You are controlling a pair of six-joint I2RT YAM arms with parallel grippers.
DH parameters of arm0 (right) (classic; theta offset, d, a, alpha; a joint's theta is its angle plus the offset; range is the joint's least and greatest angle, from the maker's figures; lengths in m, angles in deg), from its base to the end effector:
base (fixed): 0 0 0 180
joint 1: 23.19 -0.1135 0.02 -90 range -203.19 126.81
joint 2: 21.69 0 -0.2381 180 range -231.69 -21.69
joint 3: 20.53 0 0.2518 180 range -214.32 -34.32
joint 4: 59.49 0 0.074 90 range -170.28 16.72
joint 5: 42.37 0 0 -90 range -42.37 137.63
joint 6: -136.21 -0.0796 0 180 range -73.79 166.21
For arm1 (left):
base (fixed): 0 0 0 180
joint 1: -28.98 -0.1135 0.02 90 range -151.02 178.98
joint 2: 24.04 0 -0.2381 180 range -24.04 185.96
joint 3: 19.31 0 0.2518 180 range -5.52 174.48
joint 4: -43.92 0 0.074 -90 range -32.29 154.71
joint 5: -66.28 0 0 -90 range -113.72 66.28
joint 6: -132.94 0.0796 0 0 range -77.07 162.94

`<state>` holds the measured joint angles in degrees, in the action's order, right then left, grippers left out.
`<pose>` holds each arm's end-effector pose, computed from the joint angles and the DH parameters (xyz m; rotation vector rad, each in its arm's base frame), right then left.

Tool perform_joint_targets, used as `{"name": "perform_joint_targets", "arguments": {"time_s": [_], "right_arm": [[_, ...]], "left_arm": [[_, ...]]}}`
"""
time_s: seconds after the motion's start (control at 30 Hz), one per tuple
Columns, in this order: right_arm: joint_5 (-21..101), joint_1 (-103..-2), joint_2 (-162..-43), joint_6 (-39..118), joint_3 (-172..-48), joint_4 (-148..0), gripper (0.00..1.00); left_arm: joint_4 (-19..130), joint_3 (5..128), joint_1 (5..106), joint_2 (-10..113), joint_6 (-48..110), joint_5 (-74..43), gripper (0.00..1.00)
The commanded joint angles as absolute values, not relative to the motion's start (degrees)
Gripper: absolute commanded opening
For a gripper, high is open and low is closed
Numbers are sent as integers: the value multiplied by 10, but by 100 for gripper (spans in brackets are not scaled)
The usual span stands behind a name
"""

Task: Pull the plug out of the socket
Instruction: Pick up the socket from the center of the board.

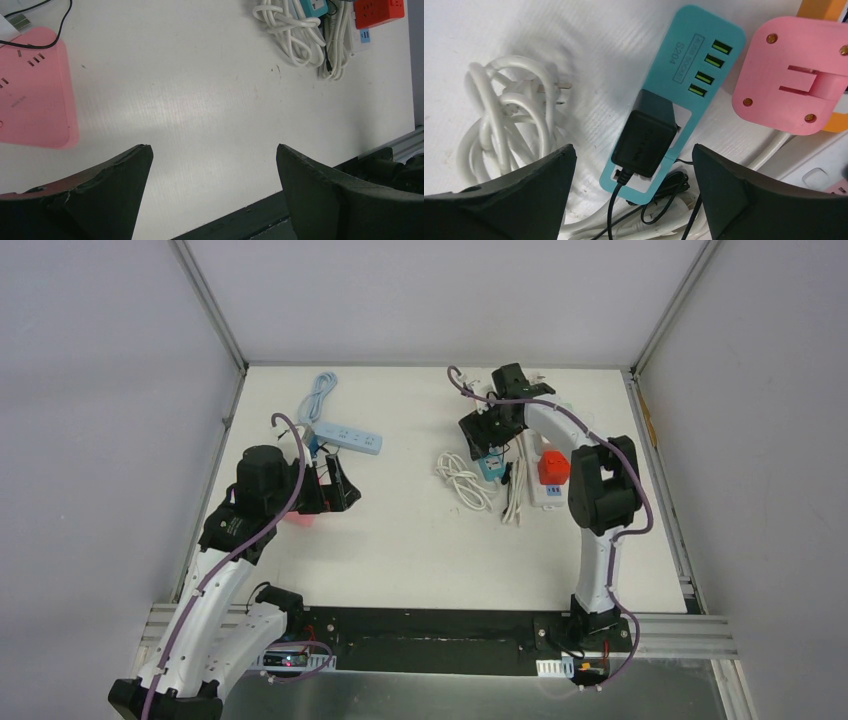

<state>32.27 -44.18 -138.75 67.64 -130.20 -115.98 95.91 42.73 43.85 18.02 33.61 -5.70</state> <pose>0.4074 0.1789 0.1578 -1.0414 2.4532 0.3568 0.1936 -0.0769 0.2797 0.2921 2.1346 -0.5821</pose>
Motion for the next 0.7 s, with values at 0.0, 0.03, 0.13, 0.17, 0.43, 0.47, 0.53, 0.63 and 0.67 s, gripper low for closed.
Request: {"name": "perform_joint_targets", "arguments": {"time_s": [0.0,0.03,0.13,0.17,0.43,0.47,0.53,0.63,0.67], "right_arm": [[359,-444,-1399,661,-1327,-1163,89],[361,-444,-1403,661,-1327,-1163,88],[369,-445,-1416,659,-1325,-1163,86],[371,-447,-1420,659,-1326,-1163,85],[383,-452,-1443,655,-1318,-1161,79],[385,-454,-1445,655,-1317,-1160,77],[389,-455,-1448,655,-1316,-1159,73],[390,-458,-1449,652,-1316,-1158,62],[389,-458,-1448,649,-1316,-1158,56]], "left_arm": [[950,427,430,180,349,-57,99],[950,427,430,180,350,-57,99],[949,427,430,180,350,-56,99],[950,427,430,180,350,-56,99],[949,427,429,180,349,-54,99],[949,427,429,181,348,-54,99],[949,426,430,180,348,-53,99],[949,426,429,180,348,-53,99],[950,426,429,180,348,-53,99]]}}
